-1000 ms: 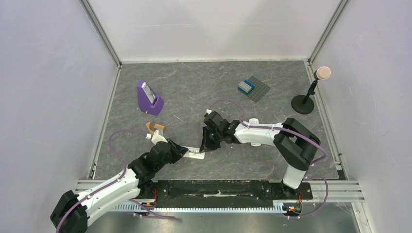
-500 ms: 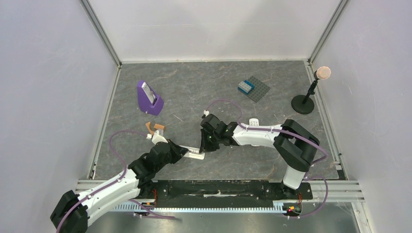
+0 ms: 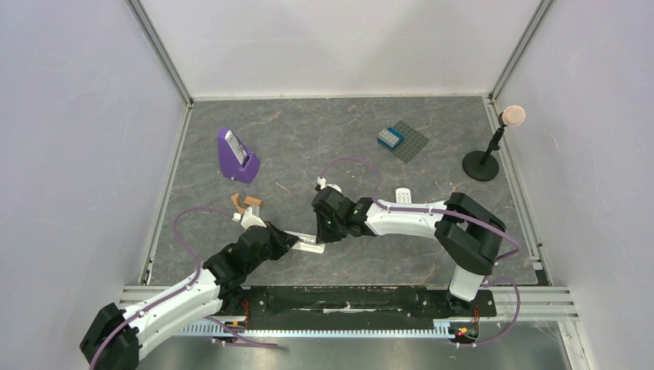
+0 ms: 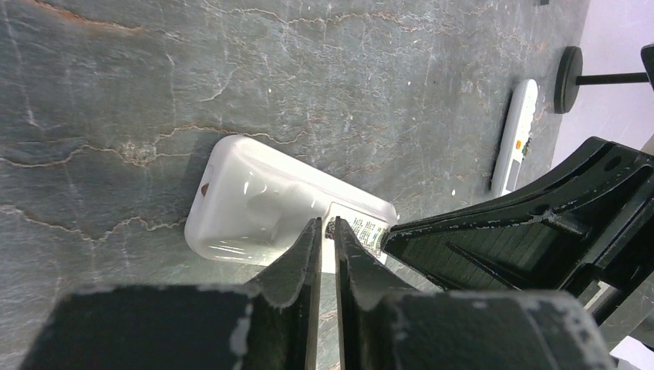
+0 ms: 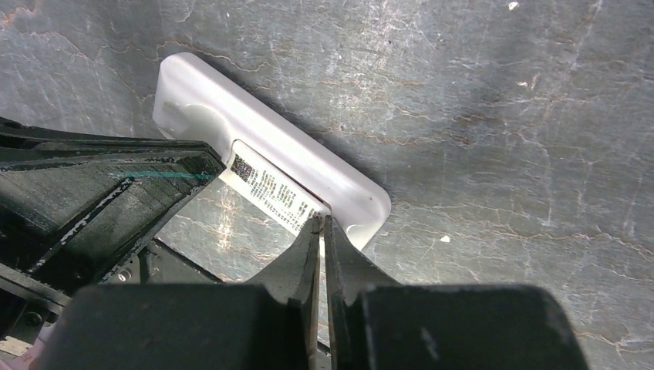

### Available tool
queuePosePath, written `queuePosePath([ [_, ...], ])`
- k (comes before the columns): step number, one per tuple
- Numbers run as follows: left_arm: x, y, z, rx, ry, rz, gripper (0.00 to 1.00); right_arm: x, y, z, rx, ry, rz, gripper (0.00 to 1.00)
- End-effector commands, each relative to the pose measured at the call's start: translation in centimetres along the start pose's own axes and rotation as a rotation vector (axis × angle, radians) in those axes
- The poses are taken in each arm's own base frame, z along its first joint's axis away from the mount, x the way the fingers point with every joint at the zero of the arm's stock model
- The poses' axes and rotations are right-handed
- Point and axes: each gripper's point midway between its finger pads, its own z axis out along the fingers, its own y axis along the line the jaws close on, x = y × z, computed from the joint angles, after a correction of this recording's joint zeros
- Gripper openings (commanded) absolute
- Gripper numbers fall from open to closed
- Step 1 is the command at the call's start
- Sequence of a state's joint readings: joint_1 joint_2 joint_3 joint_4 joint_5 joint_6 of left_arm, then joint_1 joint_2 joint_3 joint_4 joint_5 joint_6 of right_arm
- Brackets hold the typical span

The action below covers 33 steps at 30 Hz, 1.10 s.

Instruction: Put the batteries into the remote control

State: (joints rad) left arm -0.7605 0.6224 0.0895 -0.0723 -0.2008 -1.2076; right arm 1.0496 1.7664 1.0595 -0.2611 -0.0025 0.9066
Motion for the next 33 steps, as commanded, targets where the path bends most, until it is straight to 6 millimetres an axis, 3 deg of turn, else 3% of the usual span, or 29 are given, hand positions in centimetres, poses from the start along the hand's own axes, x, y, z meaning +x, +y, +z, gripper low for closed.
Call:
queuePosePath([
  [1,0.7,0.9,0.0,-0.018,0.023,0.006,0.16,2.1,-1.6,2.3,0.056,0.037,-0.017,0.05],
  [6,0.7,0.9,-0.1,-0.009,0.025,0.008,0.16,2.3,1.0,1.6,-0.071,0.05,0.082,0.05],
  [13,1.1,1.6,0.0,-0.019,0.034,0.004,0.16,2.2,1.8,0.9,-0.162,0.005,0.192,0.04],
  [18,1.3,1.8,0.0,-0.022,0.04,0.004,0.16,3.0,1.0,1.3,-0.154,0.011,0.211,0.03],
  [27,1.4,1.9,0.1,-0.021,0.044,0.005,0.16,3.7,-2.3,2.7,-0.021,-0.021,0.151,0.02],
  [33,1.6,2.0,0.0,-0.02,0.052,0.009,0.16,4.2,-2.2,3.1,-0.052,-0.056,0.121,0.02],
])
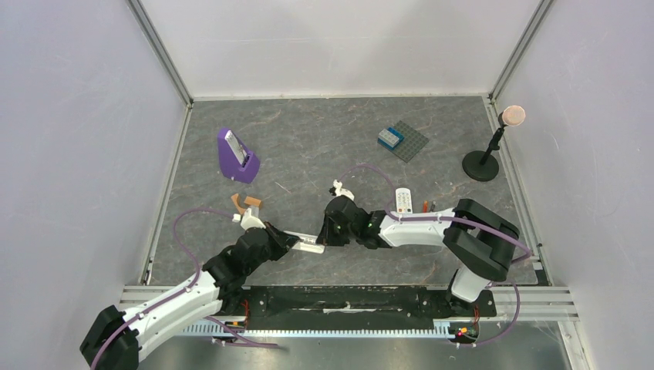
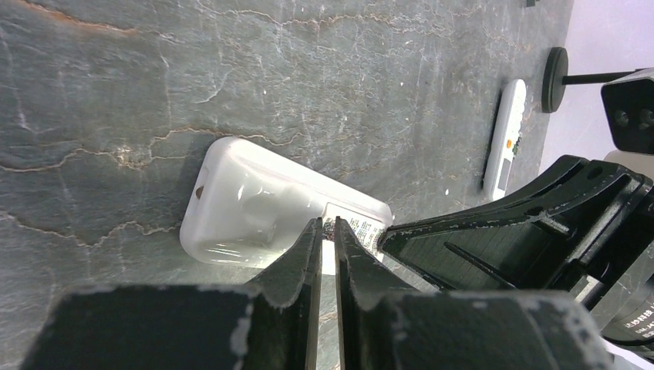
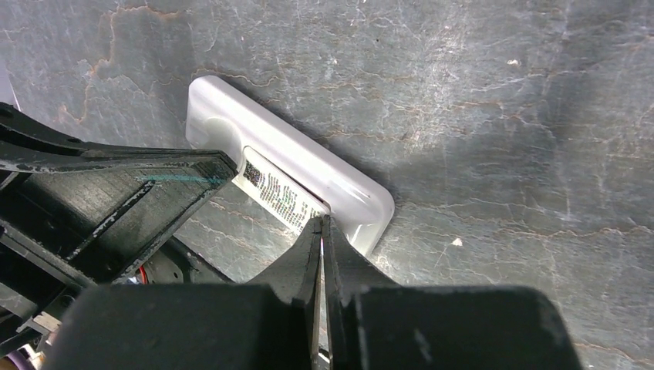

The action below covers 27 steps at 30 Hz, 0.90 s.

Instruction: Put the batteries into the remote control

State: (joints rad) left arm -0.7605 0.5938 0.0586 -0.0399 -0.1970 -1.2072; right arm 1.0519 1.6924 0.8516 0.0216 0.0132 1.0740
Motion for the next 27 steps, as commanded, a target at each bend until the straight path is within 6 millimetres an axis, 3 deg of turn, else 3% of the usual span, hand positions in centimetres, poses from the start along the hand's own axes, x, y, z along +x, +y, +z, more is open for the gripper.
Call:
queuePosePath([
  [1,1.5,1.9,-0.1,-0.047,0.06,0.014,0.17,3.9,-2.9,2.3,0.039,0.046,-0.037,0.02],
  [10,1.6,2.0,-0.1,-0.047,0.063,0.015,0.17,2.9,-0.4,1.5,-0.082,-0.003,-0.023,0.02],
  [18,1.7,2.1,-0.1,-0.052,0.068,0.016,0.17,2.5,-2.3,2.2,0.073,-0.026,-0.144,0.02],
  [27,1.8,2.1,-0.2,-0.054,0.077,0.021,0.17,3.6,-4.6,3.1,0.193,-0.037,-0.27,0.03],
])
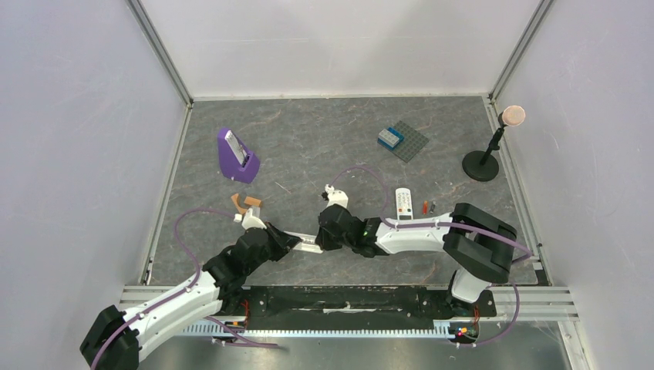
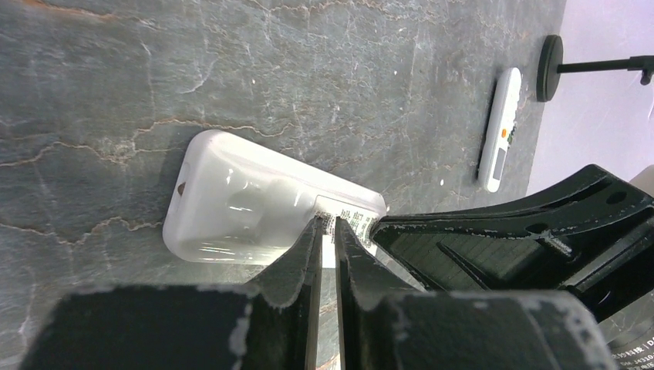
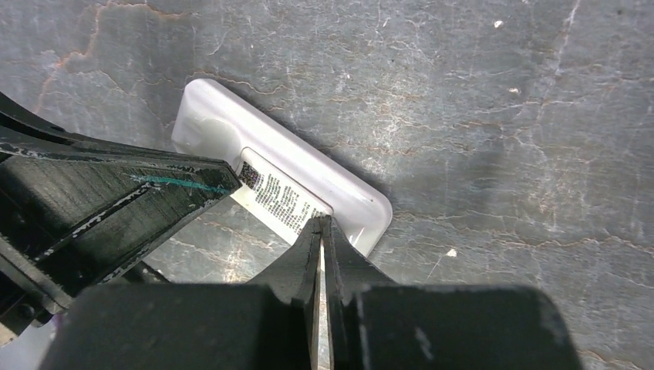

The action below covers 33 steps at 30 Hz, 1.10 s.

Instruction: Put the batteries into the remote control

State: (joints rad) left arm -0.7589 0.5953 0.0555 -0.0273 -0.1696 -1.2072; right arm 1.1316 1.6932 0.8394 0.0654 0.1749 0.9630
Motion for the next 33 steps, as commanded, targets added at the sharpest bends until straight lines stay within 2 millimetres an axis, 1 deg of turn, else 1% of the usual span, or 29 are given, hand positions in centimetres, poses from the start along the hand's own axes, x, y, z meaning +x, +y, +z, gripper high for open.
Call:
queuePosePath([
  [1,1.4,2.4,-0.1,-0.072,0.057,0.026,0.17,4.5,-4.3,2.5,0.165,0.079,-0.126,0.03],
  [5,1.4,2.3,-0.1,-0.07,0.056,0.026,0.18,4.6,-5.2,2.7,0.202,0.064,-0.162,0.03],
  [9,1.3,2.3,-0.1,-0.07,0.054,0.028,0.19,4.6,-5.5,3.0,0.21,0.057,-0.172,0.04],
  [12,1.4,2.4,-0.1,-0.075,0.057,0.032,0.2,5.2,-4.9,3.1,0.175,0.076,-0.137,0.05],
  [15,1.5,2.6,-0.2,-0.082,0.062,0.034,0.21,6.2,-3.7,3.0,0.114,0.118,-0.079,0.06],
  [19,1.7,2.8,-0.2,-0.085,0.07,0.036,0.23,6.7,-2.7,2.6,0.081,0.154,-0.027,0.06],
  [22,1.8,2.9,-0.2,-0.086,0.074,0.037,0.23,6.6,-1.8,2.0,0.06,0.176,0.019,0.05],
  [25,1.9,3.0,-0.3,-0.089,0.077,0.039,0.23,6.5,-0.3,1.4,0.024,0.211,0.081,0.05],
  [28,2.0,3.2,-0.3,-0.093,0.08,0.039,0.23,5.6,0.6,1.3,0.014,0.208,0.109,0.01],
  [31,2.0,3.3,-0.3,-0.096,0.081,0.037,0.23,5.4,0.8,1.2,0.015,0.217,0.153,0.0],
  [33,2.0,3.3,-0.3,-0.095,0.08,0.037,0.22,5.7,0.3,1.1,0.027,0.227,0.189,0.0],
])
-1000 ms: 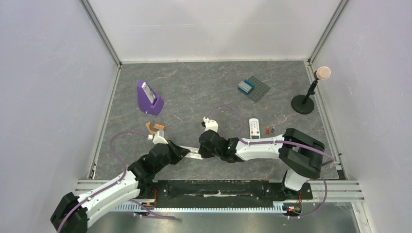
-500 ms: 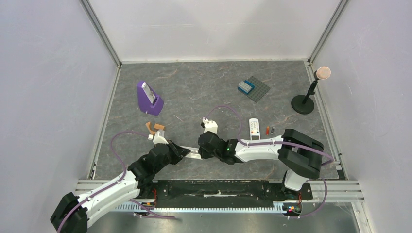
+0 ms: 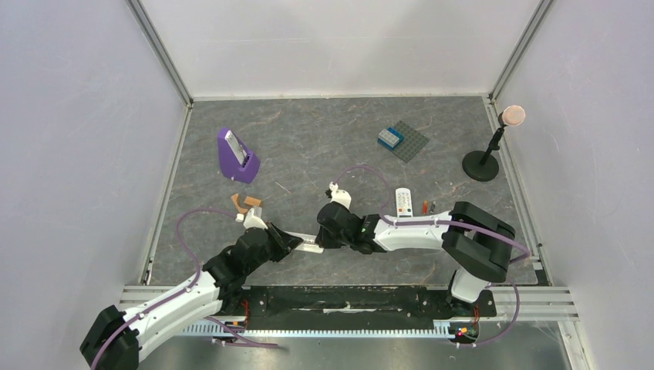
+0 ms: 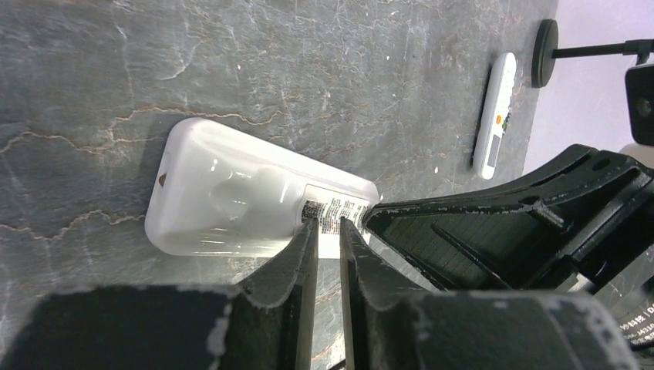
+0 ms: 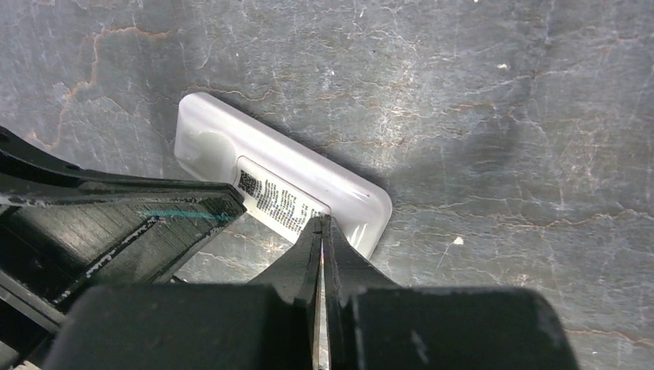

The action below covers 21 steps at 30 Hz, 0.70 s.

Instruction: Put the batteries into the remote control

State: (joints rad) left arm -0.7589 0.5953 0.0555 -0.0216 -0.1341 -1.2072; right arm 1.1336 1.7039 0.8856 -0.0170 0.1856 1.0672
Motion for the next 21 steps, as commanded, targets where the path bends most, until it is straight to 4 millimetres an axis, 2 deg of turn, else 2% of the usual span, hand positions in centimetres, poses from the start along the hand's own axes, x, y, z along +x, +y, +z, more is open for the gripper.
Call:
queuePosePath([
  [1,1.5,3.6,-0.2,-0.112,0.05,0.034,0.22,5.9,-0.6,1.3,-0.008,0.206,0.111,0.0],
  [7,1.5,3.3,-0.2,-0.099,0.053,0.025,0.22,6.1,-1.6,1.6,-0.082,0.13,0.195,0.0],
  [10,1.6,3.3,-0.2,-0.1,0.056,0.023,0.22,6.9,-2.2,1.3,-0.127,0.129,0.262,0.0],
  [14,1.6,3.3,-0.3,-0.098,0.06,0.019,0.22,7.0,-2.3,1.3,-0.149,0.125,0.299,0.0],
  [21,1.0,2.0,-0.3,-0.074,0.041,0.009,0.34,6.9,-2.9,1.3,-0.112,0.119,0.293,0.0],
])
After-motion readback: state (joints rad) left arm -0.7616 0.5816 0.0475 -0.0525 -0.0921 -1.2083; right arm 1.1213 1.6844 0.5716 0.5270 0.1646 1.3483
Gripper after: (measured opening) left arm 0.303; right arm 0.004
